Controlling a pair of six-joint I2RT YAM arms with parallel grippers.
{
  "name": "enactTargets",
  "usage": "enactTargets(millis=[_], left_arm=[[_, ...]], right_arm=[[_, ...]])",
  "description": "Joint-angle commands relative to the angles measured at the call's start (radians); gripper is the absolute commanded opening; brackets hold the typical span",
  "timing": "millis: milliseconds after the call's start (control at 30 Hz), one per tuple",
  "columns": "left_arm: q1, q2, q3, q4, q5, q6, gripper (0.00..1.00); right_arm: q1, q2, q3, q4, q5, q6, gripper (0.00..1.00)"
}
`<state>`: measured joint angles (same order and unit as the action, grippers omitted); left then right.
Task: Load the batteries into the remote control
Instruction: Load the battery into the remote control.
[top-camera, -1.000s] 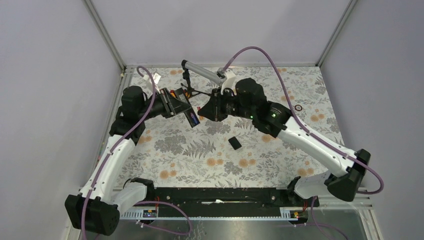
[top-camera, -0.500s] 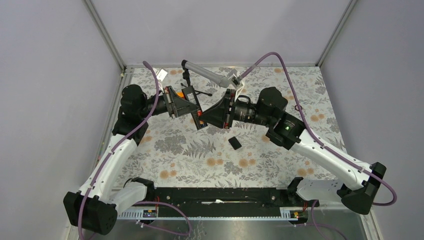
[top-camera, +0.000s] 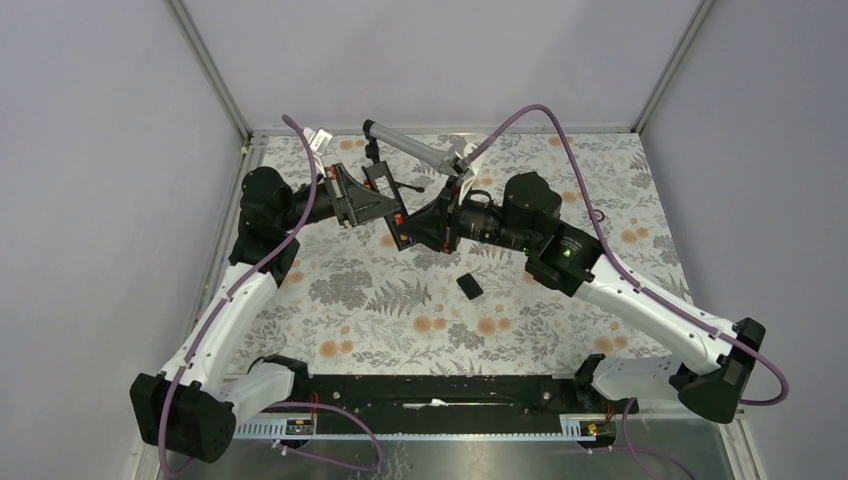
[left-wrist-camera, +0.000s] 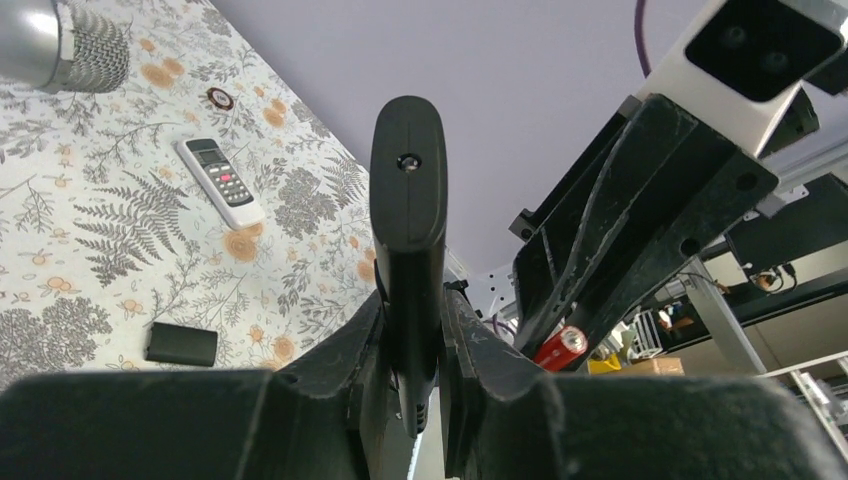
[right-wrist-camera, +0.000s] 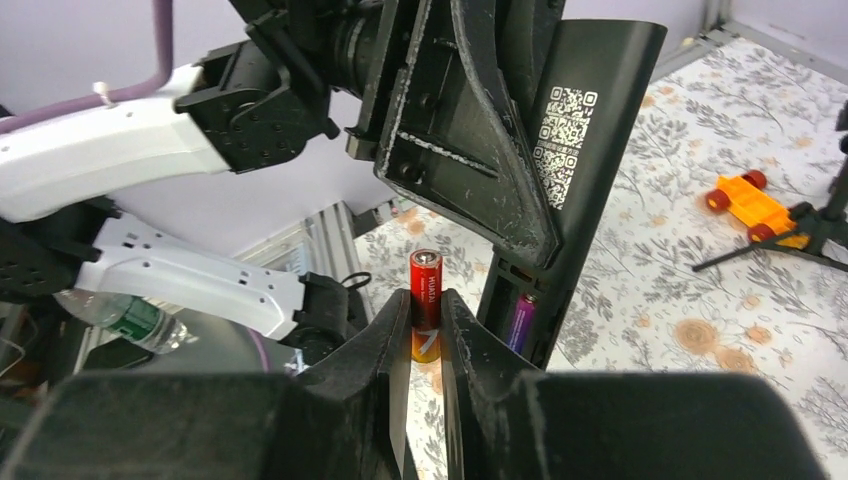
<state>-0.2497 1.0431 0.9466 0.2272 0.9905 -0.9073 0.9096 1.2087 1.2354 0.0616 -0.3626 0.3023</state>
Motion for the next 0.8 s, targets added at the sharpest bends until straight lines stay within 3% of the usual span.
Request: enactTargets(millis=[0, 333, 767], left_arm=[[-0.005, 0.020, 0.056, 0.014, -0.023, -0.035, 0.00], [-0.005, 0.058, 0.077, 0.006, -0.031, -0.109, 0.00], [-0.005, 0.081, 0.077, 0.034, -0.013, -0.160, 0.00]], right_arm=[[0.026, 0.027, 0.068, -0.051, 0.134, -0.081, 0.20], [0.058, 0.061, 0.077, -0.112, 0.318, -0.156, 0.20], [0.072, 0.111, 0.079, -0.145, 0.357, -0.175, 0.24]])
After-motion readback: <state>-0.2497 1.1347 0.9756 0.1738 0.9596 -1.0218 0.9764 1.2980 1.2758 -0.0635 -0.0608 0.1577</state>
